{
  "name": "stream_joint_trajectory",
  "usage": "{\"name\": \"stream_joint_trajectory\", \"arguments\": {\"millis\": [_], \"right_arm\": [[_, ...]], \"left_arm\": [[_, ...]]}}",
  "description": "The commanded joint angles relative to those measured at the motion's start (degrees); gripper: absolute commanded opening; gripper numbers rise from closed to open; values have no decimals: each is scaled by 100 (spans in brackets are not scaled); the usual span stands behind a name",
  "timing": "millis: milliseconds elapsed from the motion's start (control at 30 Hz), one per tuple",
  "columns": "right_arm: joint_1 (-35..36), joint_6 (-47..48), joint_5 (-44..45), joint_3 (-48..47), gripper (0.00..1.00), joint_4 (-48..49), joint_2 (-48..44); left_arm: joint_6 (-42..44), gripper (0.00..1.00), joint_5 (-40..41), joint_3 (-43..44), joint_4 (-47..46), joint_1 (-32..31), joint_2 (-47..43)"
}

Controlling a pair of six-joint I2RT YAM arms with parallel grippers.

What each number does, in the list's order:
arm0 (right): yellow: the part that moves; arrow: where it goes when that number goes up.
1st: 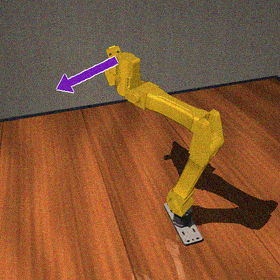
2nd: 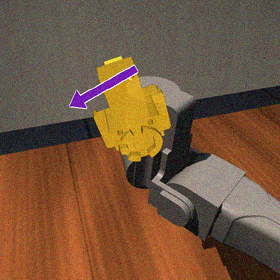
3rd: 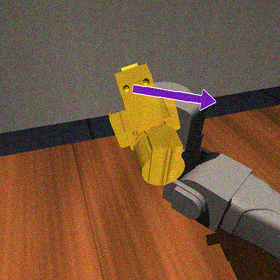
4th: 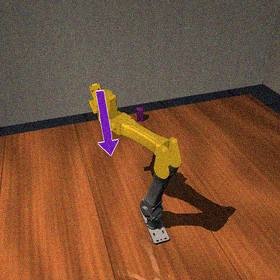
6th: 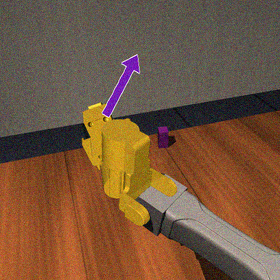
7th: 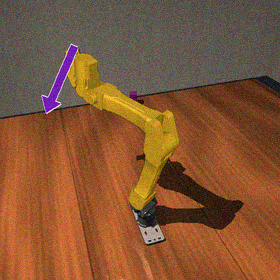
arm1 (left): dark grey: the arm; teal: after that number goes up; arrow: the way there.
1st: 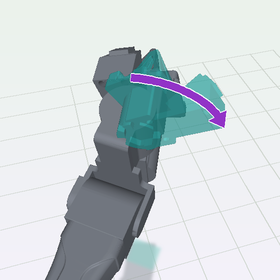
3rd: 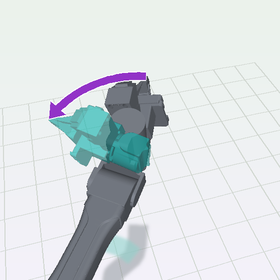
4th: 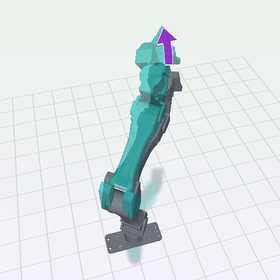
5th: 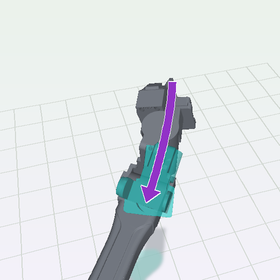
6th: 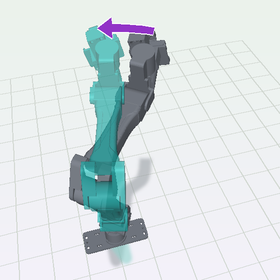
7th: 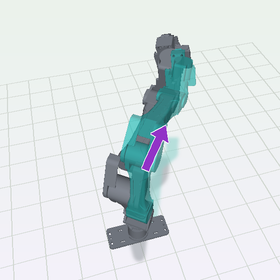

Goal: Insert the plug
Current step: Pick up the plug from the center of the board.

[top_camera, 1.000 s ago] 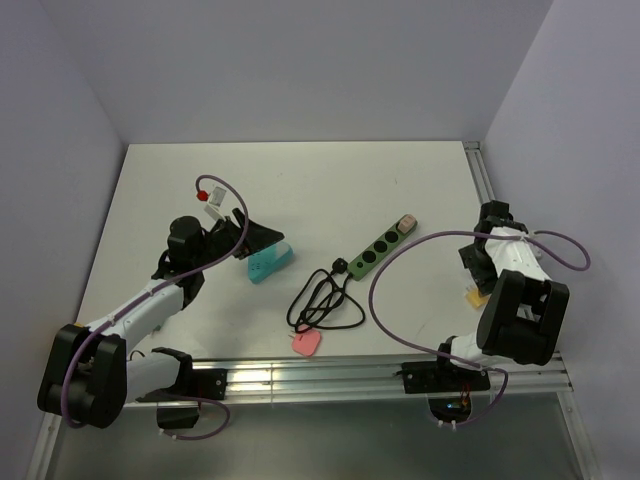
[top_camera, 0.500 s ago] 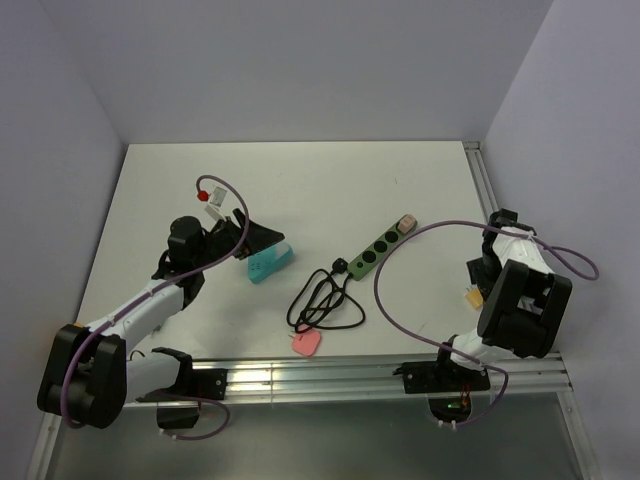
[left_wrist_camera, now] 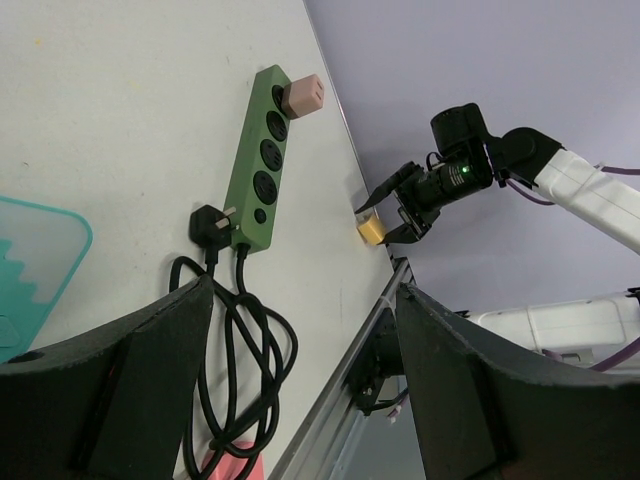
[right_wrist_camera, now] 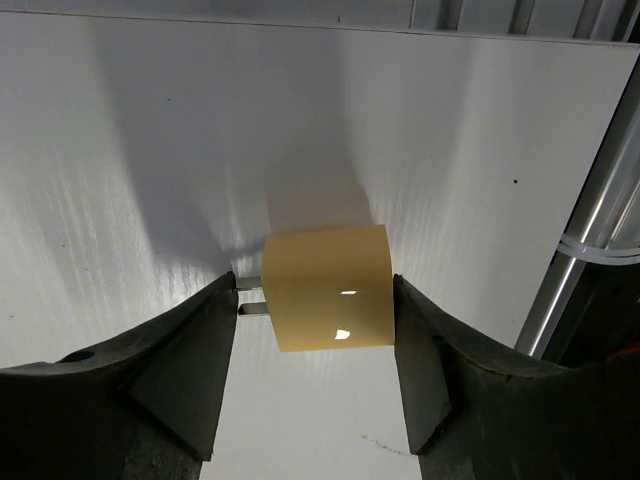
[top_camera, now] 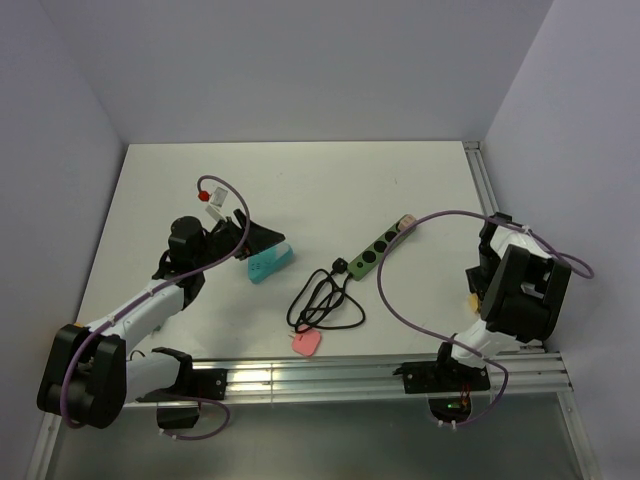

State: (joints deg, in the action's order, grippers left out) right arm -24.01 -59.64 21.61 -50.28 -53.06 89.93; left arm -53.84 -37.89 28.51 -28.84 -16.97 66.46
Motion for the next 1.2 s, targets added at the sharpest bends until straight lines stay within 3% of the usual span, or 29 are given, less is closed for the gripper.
{"name": "stream_joint_trajectory", "arguments": {"millis": [0,167,633,833,1000,1167], "right_arm": [[-16,-118,195,-87,47,85,-239],[45,170,20,-17,37,365,-397],[1346,1463,-1728,37,38,1859,-2541],[2021,2096,-3011,-149,39,2438,-2516],[2690,1869,-3794,-201,39,2940,-2252],[3472,1271,-3936,-394,40,3618,-2050]], "left_arm": [[93,79,-96,128,-157,-25,-107],[155,79,-26,146,-69,-25,-168],[85,79,-78,120,-332,-113,148],[155,79,1,129,-420,-289,96],[304,80,141,242,-649,-798,280],[638,93,492,286,-930,-1404,420]]}}
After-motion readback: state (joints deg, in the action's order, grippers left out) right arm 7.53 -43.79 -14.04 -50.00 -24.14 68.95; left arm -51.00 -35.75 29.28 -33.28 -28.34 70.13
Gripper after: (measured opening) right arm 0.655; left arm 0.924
